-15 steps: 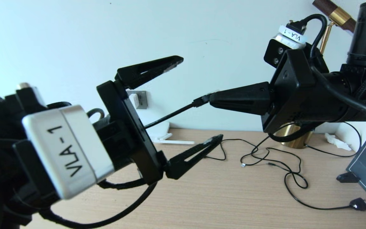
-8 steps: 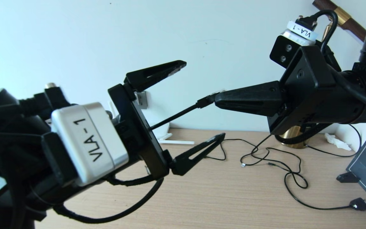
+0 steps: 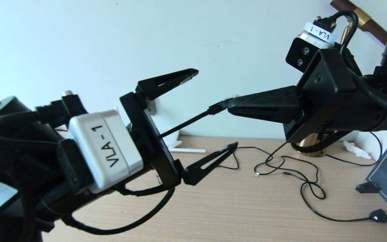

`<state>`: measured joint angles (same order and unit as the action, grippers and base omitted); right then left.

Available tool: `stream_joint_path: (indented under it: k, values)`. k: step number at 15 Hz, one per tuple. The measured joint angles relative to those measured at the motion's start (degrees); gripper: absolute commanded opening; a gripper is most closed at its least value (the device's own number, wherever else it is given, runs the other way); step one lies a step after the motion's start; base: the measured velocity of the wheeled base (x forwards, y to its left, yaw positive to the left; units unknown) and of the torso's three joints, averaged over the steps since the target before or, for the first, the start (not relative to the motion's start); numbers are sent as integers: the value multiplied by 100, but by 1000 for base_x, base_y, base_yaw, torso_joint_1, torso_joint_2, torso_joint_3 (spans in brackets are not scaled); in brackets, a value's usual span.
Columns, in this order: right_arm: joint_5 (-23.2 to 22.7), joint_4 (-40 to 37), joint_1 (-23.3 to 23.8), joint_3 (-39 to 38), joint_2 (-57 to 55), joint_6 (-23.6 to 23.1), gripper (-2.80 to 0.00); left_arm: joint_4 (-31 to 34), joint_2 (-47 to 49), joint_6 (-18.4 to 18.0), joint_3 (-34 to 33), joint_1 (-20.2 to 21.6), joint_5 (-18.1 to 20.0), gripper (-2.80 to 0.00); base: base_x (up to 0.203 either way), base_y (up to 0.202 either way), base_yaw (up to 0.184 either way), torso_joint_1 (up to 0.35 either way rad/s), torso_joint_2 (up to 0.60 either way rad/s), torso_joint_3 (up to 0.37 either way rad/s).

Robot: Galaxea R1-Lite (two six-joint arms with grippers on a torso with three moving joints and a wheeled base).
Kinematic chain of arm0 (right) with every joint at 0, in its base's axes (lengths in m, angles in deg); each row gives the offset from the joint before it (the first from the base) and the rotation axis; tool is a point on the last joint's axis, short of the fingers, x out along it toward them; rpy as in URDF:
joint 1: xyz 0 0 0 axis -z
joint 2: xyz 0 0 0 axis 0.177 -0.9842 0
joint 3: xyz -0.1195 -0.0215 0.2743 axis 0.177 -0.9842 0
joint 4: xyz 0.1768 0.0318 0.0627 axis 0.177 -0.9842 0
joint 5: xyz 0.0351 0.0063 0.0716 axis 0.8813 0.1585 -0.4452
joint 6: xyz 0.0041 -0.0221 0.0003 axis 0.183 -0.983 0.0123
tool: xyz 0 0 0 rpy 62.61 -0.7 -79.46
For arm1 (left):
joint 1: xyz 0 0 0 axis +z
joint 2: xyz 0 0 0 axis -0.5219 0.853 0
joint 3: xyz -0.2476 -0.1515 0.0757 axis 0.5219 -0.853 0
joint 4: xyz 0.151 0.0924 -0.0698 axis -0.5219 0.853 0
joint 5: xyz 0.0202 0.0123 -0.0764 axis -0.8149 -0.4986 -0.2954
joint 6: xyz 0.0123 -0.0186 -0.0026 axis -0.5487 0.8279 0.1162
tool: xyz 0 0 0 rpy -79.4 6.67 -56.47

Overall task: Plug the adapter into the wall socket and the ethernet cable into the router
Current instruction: Hand it to the other hand

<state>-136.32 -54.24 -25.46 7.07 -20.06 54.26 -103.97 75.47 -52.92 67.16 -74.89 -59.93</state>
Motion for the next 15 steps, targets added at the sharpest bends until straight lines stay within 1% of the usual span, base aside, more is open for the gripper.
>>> stream_joint_path:
  k: [7, 8, 15]
  values:
    - [-7, -9, -2, -6, -15, 0, -280, -91, 9, 60, 11, 44, 0, 0, 0, 0, 0, 0, 0, 0]
    - [-7, -13, -4, -6, -17, 0, -280, -94, 16, 60, 11, 48, -2, -280, 0, 0, 0, 0, 0, 0]
    - [-9, -2, -20, 2, -39, -1, -280, -113, 68, 66, -22, 39, 0, -280, 0, 0, 0, 0, 0, 0]
